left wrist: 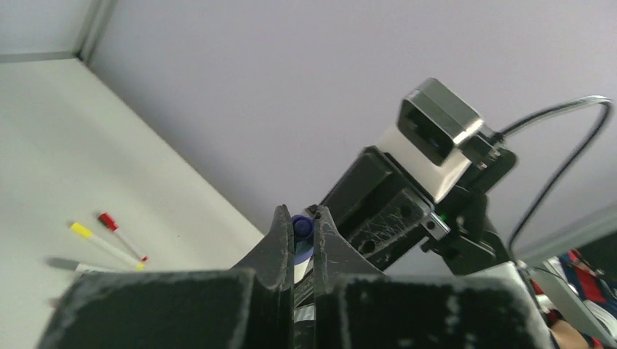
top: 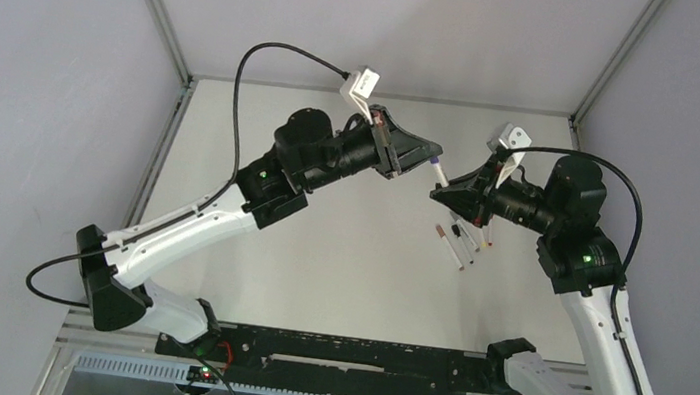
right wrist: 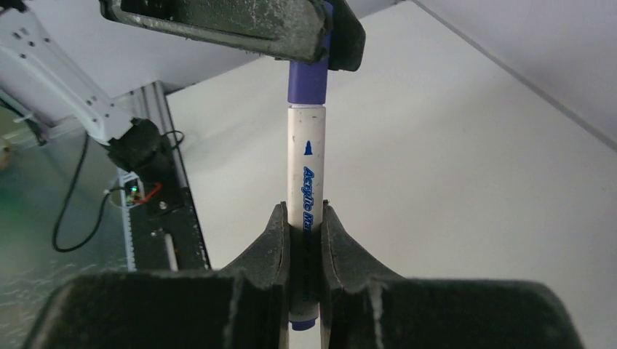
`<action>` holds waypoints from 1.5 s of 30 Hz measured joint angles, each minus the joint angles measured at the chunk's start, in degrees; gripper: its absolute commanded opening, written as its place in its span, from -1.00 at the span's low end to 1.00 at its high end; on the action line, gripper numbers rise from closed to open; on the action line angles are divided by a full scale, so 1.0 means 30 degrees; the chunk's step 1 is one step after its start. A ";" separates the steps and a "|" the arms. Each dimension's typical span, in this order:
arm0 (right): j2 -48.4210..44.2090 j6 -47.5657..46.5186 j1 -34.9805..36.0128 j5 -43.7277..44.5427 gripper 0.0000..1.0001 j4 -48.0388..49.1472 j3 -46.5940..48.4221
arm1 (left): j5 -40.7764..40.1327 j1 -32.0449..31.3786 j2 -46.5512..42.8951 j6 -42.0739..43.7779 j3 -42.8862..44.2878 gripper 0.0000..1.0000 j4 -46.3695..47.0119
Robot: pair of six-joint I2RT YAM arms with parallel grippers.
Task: Insert the pens into the pen caps
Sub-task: Press the pen cap onto the pen.
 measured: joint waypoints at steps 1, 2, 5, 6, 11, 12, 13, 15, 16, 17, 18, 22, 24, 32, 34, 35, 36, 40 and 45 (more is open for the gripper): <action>-0.0029 0.0379 -0.0029 -0.0423 -1.00 0.0423 -0.0066 | 0.0248 0.0000 -0.0182 -0.0168 -0.0364 -1.00 0.0699; -0.0036 0.0627 -0.0044 -0.0736 -1.00 0.0721 -0.0095 | 0.0488 0.0007 -0.0364 -0.0306 -0.0619 -1.00 0.1224; -0.0036 0.1523 -0.0160 -0.2033 -1.00 0.2033 -0.0109 | 0.1100 0.0007 -0.0816 -0.0605 -0.1362 -1.00 0.2900; -0.0036 0.1785 -0.0168 -0.2448 -1.00 0.2412 -0.0109 | 0.1348 0.0007 -0.0925 -0.0714 -0.1596 -1.00 0.3461; -0.0036 0.2368 -0.0219 -0.3621 -1.00 0.3483 -0.0109 | 0.2200 0.0007 -0.1107 -0.0867 -0.2178 -1.00 0.4940; -0.0036 0.2361 -0.0219 -0.3665 -1.00 0.3519 -0.0109 | 0.2222 0.0007 -0.1107 -0.0823 -0.2149 -1.00 0.4881; -0.0029 0.2361 -0.0226 -0.3665 -1.00 0.3497 -0.0109 | 0.2222 0.0007 -0.1107 -0.0772 -0.2018 -1.00 0.4597; 0.0007 0.2353 -0.0233 -0.3636 -1.00 0.3497 -0.0109 | 0.2208 0.0007 -0.1071 -0.0452 -0.1552 -1.00 0.3752; 0.0022 0.2317 -0.0226 -0.3519 -1.00 0.3475 -0.0109 | 0.2193 0.0007 -0.1005 -0.0233 -0.1217 -1.00 0.3133; 0.0036 0.2259 -0.0175 -0.3271 -1.00 0.3424 -0.0102 | 0.2127 0.0000 -0.0896 0.0000 -0.0882 -1.00 0.2586; 0.0036 0.2076 -0.0073 -0.2841 -1.00 0.3300 -0.0087 | 0.2018 0.0000 -0.0729 0.0240 -0.0459 -1.00 0.1938; 0.0182 0.1224 0.0357 -0.1042 -1.00 0.2455 -0.0080 | 0.1319 -0.0015 -0.0022 0.0882 0.0801 -1.00 0.0036; 0.0386 0.0801 0.0554 -0.0321 -1.00 0.1894 -0.0058 | 0.1013 -0.0015 0.0313 0.1093 0.1129 -1.00 -0.0561; 0.1581 -0.0503 0.1078 0.1450 -1.00 -0.0656 0.0066 | 0.0401 -0.0015 0.1617 0.2339 0.2178 -1.00 -0.3169; 0.1923 -0.0430 0.0823 0.1056 -1.00 -0.1311 0.0066 | 0.0284 -0.0015 0.1705 0.2645 0.2171 -1.00 -0.3810; 0.2040 -0.0364 0.0641 0.0678 -1.00 -0.1610 0.0066 | 0.0168 -0.0058 0.1727 0.2732 0.2171 -1.00 -0.4073; 0.2106 -0.0321 0.0481 0.0270 -1.00 -0.1829 0.0066 | 0.0095 -0.0109 0.1734 0.2754 0.2171 -1.00 -0.4240; 0.2055 -0.0321 0.0102 -0.1027 -1.00 -0.2594 0.0066 | 0.0036 -0.0350 0.1559 0.2885 0.2135 -1.00 -0.4758; 0.1945 -0.0627 -0.0153 -0.1800 -1.00 -0.3133 0.0066 | 0.0029 -0.0488 0.1355 0.3060 0.2135 -1.00 -0.5304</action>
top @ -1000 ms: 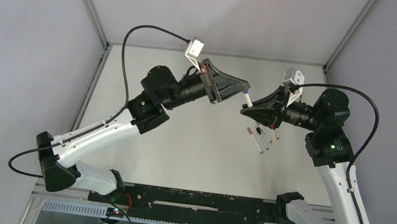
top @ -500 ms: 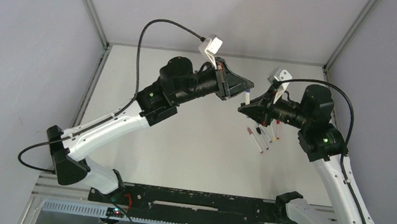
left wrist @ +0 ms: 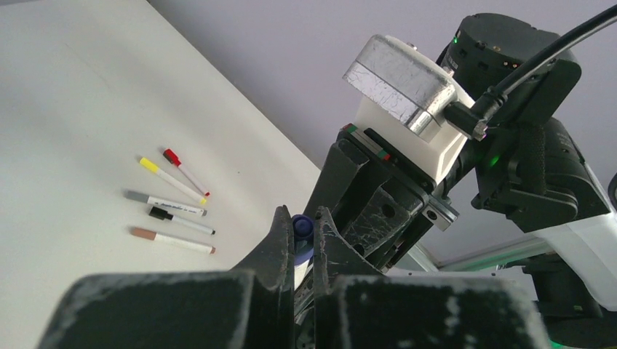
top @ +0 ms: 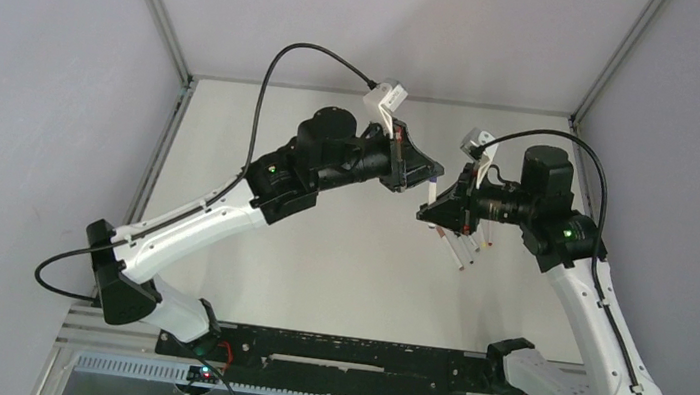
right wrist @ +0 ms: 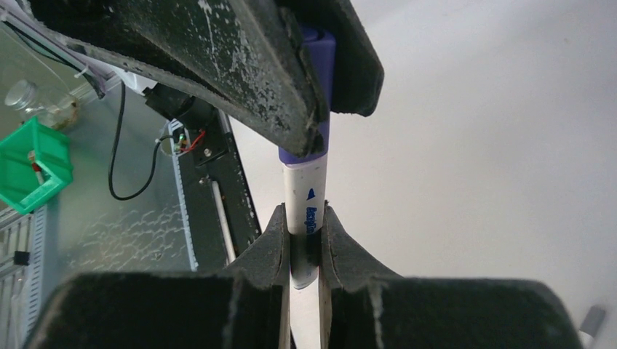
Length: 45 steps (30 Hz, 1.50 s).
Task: Insert the pens into the pen caps
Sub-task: Press the pen cap onto the pen.
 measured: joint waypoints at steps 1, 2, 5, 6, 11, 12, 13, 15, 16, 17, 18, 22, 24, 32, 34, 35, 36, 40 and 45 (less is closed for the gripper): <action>0.0000 -0.0080 -0.0124 -0.0226 -1.00 -0.0197 0.0000 | 0.0000 -0.0029 -0.0007 0.0015 0.0000 -1.00 -0.0131; 0.0000 -0.0160 -0.0219 -0.0357 -1.00 -0.0401 0.0000 | 0.0000 -0.0036 -0.0007 0.0015 0.0000 -1.00 -0.0204; 0.0000 -0.0576 -0.0510 -0.0619 -1.00 -0.0852 0.0000 | 0.0007 -0.0087 0.0000 0.0066 0.0000 -1.00 -0.0335; 0.0000 -0.0831 -0.0583 -0.0627 -1.00 -0.0976 0.0000 | 0.0015 -0.0095 0.0000 0.0117 0.0000 -1.00 -0.0342; 0.0000 -0.2514 -0.0546 0.0073 -1.00 -0.1836 0.0000 | 0.0204 -0.0117 0.0000 0.0313 -0.0095 -1.00 -0.0648; 0.0000 -0.2761 -0.0532 0.0299 -1.00 -0.1974 0.0000 | 0.0219 -0.0117 0.0022 0.0357 -0.0160 -1.00 -0.0641; 0.0000 -0.2973 -0.0532 0.0430 -1.00 -0.2113 0.0000 | 0.0270 -0.0117 0.0044 0.0401 -0.0204 -1.00 -0.0641; 0.0007 -0.3140 -0.0532 0.0430 -1.00 -0.2448 0.0000 | 0.0444 -0.0117 0.0036 0.0532 -0.0328 -1.00 -0.0641; 0.0007 -0.3177 -0.0554 0.0379 -1.00 -0.2594 0.0000 | 0.0539 -0.0117 0.0036 0.0605 -0.0437 -1.00 -0.0634; 0.0022 -0.3184 -0.0576 0.0270 -1.00 -0.2725 0.0000 | 0.0597 -0.0117 0.0022 0.0641 -0.0525 -1.00 -0.0627; 0.0066 -0.3169 -0.0627 0.0095 -1.00 -0.2856 0.0000 | 0.0678 -0.0117 -0.0080 0.0663 -0.0641 -1.00 -0.0612; 0.0204 -0.3220 -0.0678 -0.0277 -1.00 -0.2958 0.0000 | 0.0743 -0.0117 -0.0328 0.0678 -0.1093 -1.00 -0.0408; 0.0189 -0.3373 -0.0561 -0.0102 -1.00 -0.2958 0.0000 | 0.0750 -0.0117 -0.0321 0.0670 -0.1224 -1.00 -0.0313; 0.0350 -0.2834 -0.0277 0.0867 -1.00 -0.2980 0.0000 | 0.0423 -0.0117 -0.0073 0.0590 -0.1348 -1.00 -0.0080; 0.0554 -0.2382 -0.0357 0.0554 -1.00 -0.2863 0.0007 | 0.0255 -0.0117 -0.0051 0.0503 -0.1399 -1.00 0.0029; 0.0692 -0.2310 -0.0364 0.0466 -1.00 -0.2805 0.0007 | 0.0131 -0.0117 -0.0058 0.0481 -0.1501 -1.00 0.0131; 0.0765 -0.2353 -0.0350 0.0444 -1.00 -0.2820 0.0007 | 0.0102 -0.0117 -0.0109 0.0474 -0.1668 -1.00 0.0255; 0.0940 -0.2739 -0.0160 0.0401 -1.00 -0.3024 0.0066 | 0.0153 -0.0095 -0.0648 0.0306 -0.2674 -1.00 0.1064; 0.1275 -0.1800 -0.0867 -0.1545 -1.00 -0.2484 0.0233 | 0.0131 -0.0080 -0.0896 0.0313 -0.2929 -1.00 0.1916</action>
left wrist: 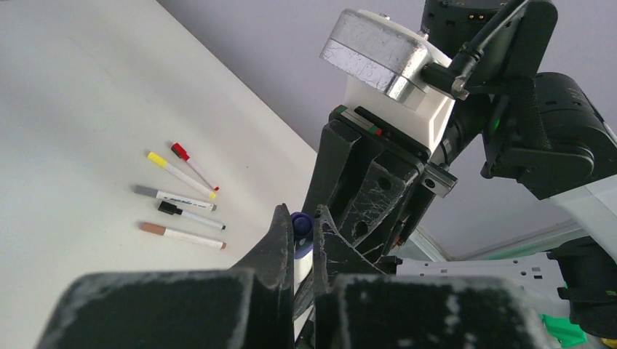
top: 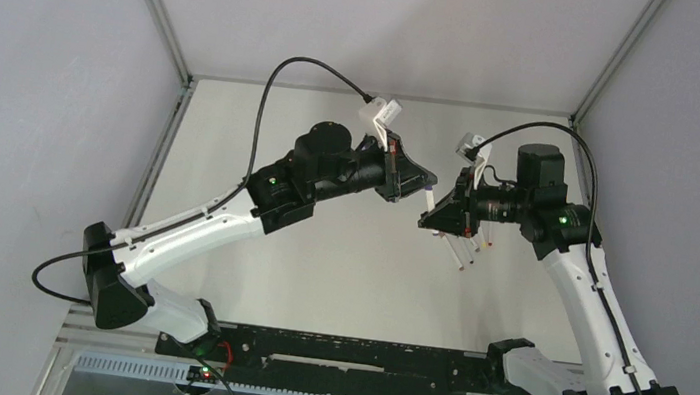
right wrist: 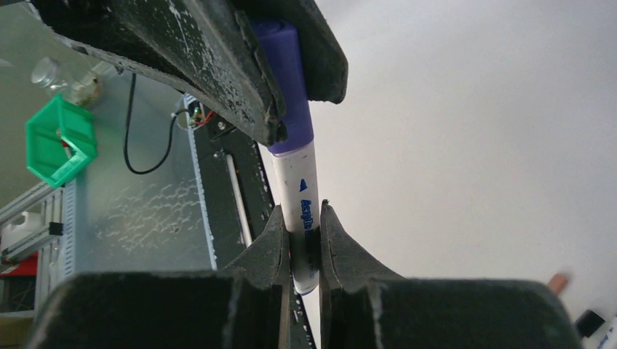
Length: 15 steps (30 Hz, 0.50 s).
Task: Insert the pens into the pen caps
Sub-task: Press the pen cap onto the pen.
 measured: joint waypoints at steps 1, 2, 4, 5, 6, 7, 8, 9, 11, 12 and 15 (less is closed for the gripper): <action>0.0036 0.0095 -0.0080 -0.0197 -1.00 0.0087 0.0000 | 0.0000 0.0022 0.0007 0.0000 0.0000 -1.00 0.0073; 0.0051 0.0131 -0.0124 -0.0321 -1.00 0.0124 0.0000 | 0.0007 0.0029 0.0007 -0.0015 -0.0007 -1.00 0.0153; 0.0095 0.0124 -0.0240 -0.0743 -1.00 0.0168 0.0000 | 0.0015 0.0066 0.0029 -0.0117 -0.0007 -1.00 0.0328; 0.0131 0.0087 -0.0284 -0.1035 -1.00 0.0189 0.0000 | 0.0029 0.0087 0.0044 -0.0240 -0.0007 -0.99 0.0408; 0.0160 -0.0022 -0.0299 -0.1290 -1.00 0.0182 0.0000 | 0.0073 0.0109 0.0036 -0.0379 -0.0007 -0.98 0.0459; 0.0168 -0.0211 -0.0299 -0.1566 -1.00 0.0175 0.0000 | 0.0197 0.0153 0.0029 -0.0539 -0.0007 -0.96 0.0503; 0.0146 -0.0430 -0.0284 -0.1712 -1.00 0.0109 0.0000 | 0.0372 0.0211 0.0015 -0.0743 -0.0007 -0.89 0.0539; 0.0109 -0.0627 -0.0262 -0.1851 -1.00 0.0080 0.0000 | 0.0495 0.0240 -0.0044 -0.1013 -0.0073 -0.83 0.0648; 0.0015 -0.0860 -0.0197 -0.2084 -1.00 0.0007 0.0000 | 0.0765 0.0357 -0.0342 -0.1639 -0.0532 -0.75 0.1144; -0.0044 -0.0911 -0.0153 -0.2157 -1.00 -0.0044 -0.0007 | 0.0933 0.0459 -0.0532 -0.1989 -0.0831 -0.68 0.1406; -0.0219 -0.0991 -0.0066 -0.2302 -1.00 -0.0029 -0.0066 | 0.1472 0.0838 -0.1253 -0.3300 -0.1960 -0.42 0.2448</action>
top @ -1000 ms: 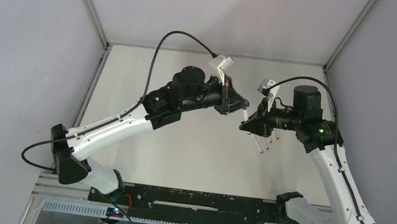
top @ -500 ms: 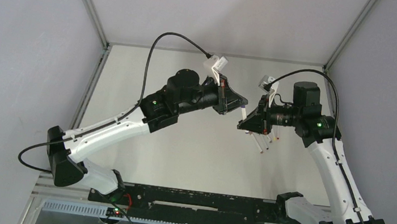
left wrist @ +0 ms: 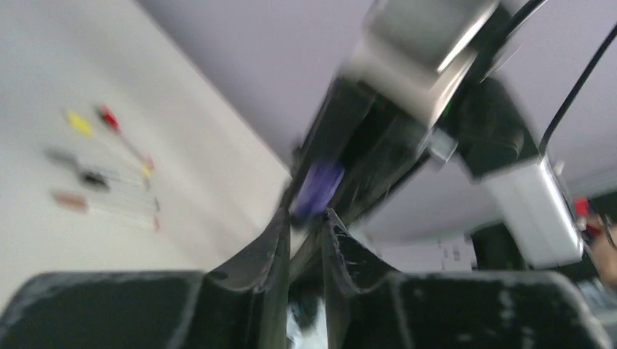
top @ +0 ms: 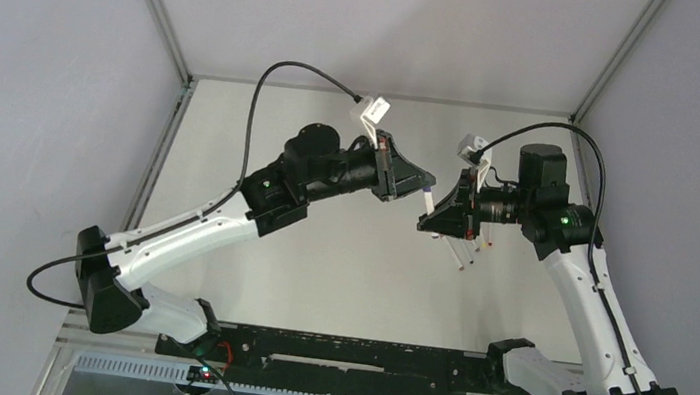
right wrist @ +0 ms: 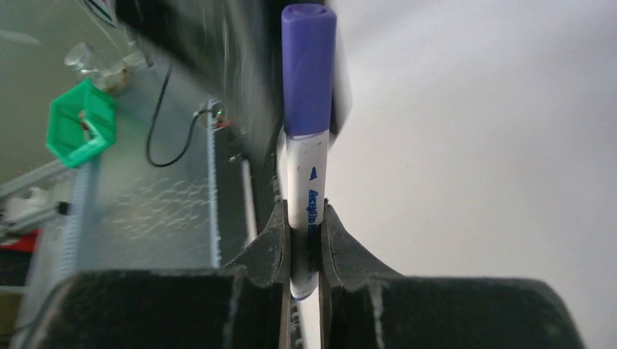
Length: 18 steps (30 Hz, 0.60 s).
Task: Insert the pens into the pen caps
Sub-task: Press the pen cap onto the pen.
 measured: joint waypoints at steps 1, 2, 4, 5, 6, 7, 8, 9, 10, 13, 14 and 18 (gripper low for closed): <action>-0.0058 -0.0036 0.0015 -0.0117 -1.00 0.0299 -0.0051 | 0.0401 0.0066 -0.0306 -0.0510 -0.0350 -0.30 0.0168; -0.0073 -0.0044 -0.0007 -0.0211 -1.00 0.1195 -0.0051 | 0.1341 0.0015 -0.0597 -0.1042 -0.0794 -0.18 -0.0452; -0.0255 -0.0182 -0.0138 -0.0510 -1.00 0.2463 -0.0066 | 0.2098 -0.0226 -0.0721 -0.1741 -0.1698 0.04 -0.1362; -0.0328 -0.0226 -0.0146 -0.0576 -1.00 0.3009 -0.0073 | 0.2535 -0.0233 -0.0707 -0.1960 -0.2084 0.10 -0.2033; -0.0444 -0.0291 -0.0153 -0.0627 -1.00 0.3716 -0.0073 | 0.2812 -0.0219 -0.0707 -0.2346 -0.2608 0.16 -0.2761; -0.0605 -0.0328 -0.0182 -0.0707 -1.00 0.4204 -0.0080 | 0.3031 -0.0219 -0.0736 -0.2616 -0.3053 0.20 -0.3337; -0.0794 -0.0342 -0.0226 -0.0794 -1.00 0.4626 -0.0102 | 0.3133 -0.0197 -0.0801 -0.2871 -0.3424 0.21 -0.3767; -0.0976 -0.0350 -0.0255 -0.0874 -1.00 0.4896 -0.0146 | 0.3191 -0.0102 -0.0969 -0.3067 -0.3803 0.21 -0.4044; -0.1115 -0.0357 -0.0262 -0.0925 -1.00 0.5093 -0.0211 | 0.3271 0.0022 -0.1188 -0.3191 -0.4051 0.22 -0.4182; -0.1581 -0.0372 -0.0423 -0.1486 -1.00 0.5486 -0.0597 | 0.3446 0.0437 -0.2550 -0.3162 -0.4626 0.24 -0.4131; -0.1654 -0.0350 -0.0503 -0.1785 -1.00 0.5501 -0.0714 | 0.3490 0.0554 -0.3155 -0.2951 -0.4721 0.27 -0.3971; -0.1654 -0.0255 -0.0831 -0.3497 -1.00 0.5217 -0.0933 | 0.3563 0.0634 -0.5537 -0.0903 -0.5020 0.53 -0.2441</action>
